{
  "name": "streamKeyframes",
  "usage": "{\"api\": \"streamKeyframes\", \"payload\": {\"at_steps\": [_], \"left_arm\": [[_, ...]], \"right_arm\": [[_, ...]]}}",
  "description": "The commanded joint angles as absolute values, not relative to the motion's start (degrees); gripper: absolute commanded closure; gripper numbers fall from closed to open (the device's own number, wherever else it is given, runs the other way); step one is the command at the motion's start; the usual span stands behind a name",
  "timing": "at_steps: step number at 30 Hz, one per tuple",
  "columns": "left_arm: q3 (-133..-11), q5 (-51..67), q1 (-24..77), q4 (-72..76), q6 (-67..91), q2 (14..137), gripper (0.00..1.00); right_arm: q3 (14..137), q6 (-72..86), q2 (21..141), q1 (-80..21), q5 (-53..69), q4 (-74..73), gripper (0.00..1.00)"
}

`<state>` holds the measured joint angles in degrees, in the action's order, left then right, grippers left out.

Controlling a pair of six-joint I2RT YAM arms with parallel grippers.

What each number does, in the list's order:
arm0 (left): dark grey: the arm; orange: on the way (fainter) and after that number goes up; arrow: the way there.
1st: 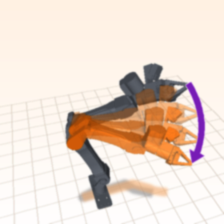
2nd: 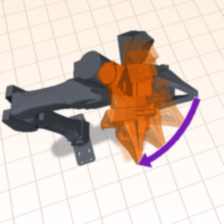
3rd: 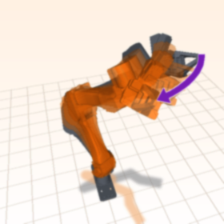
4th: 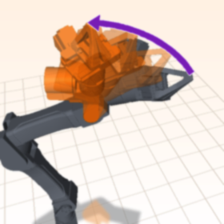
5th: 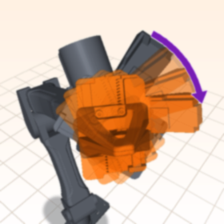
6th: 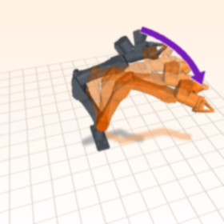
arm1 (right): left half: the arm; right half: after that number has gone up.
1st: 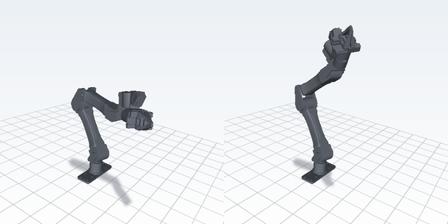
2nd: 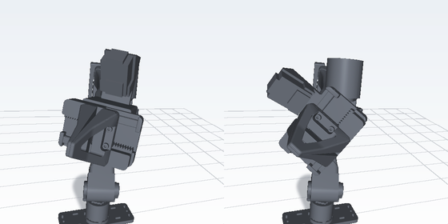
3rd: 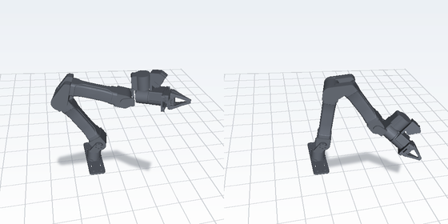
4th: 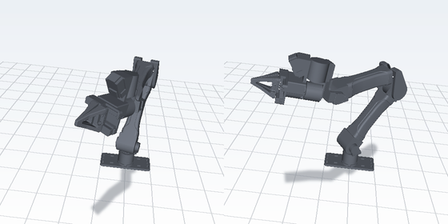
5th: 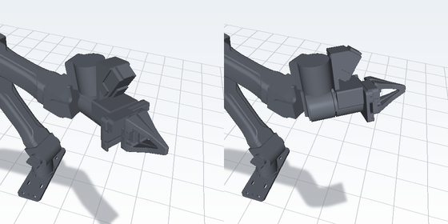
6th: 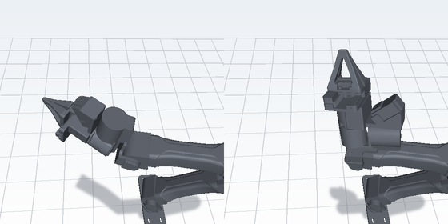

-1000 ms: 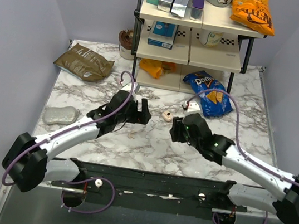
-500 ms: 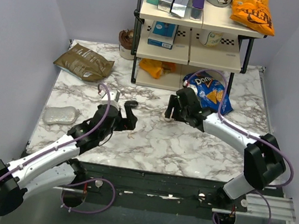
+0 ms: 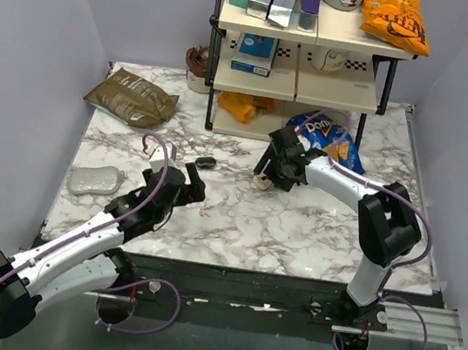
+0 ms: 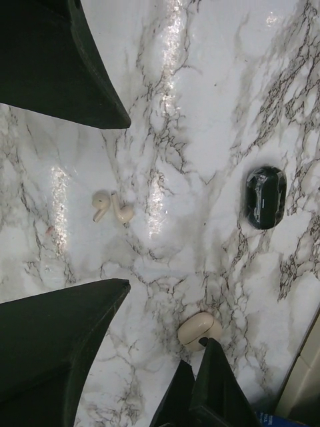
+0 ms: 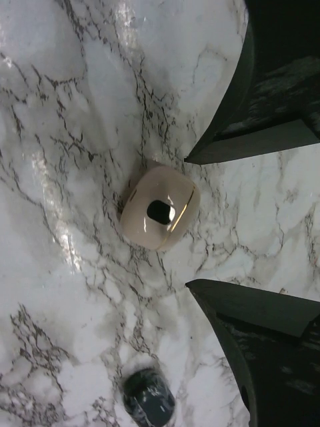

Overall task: Insert the wireless bluetooth earbuds into the charging case
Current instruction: Adjust the charging case at the center of the board.

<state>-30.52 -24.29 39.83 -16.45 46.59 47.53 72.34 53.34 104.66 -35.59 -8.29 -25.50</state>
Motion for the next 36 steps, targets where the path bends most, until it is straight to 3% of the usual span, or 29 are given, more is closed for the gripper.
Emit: {"api": "streamKeyframes", "payload": {"at_steps": [1,27,36], "left_arm": [[-31.6,-26.5,39.9,-17.8,47.5,46.8,0.01],[-31.3,-26.4,40.0,-16.9,48.2,48.3,0.01],[-31.2,-26.0,39.9,-16.6,48.6,49.0,0.01]], "right_arm": [[71.3,55.5,104.9,-34.9,-8.3,-28.5,0.21],[75.9,55.0,112.2,-32.4,-5.4,-27.0,0.21],[76.7,55.6,114.2,-31.9,-4.3,-26.6,0.29]]}}
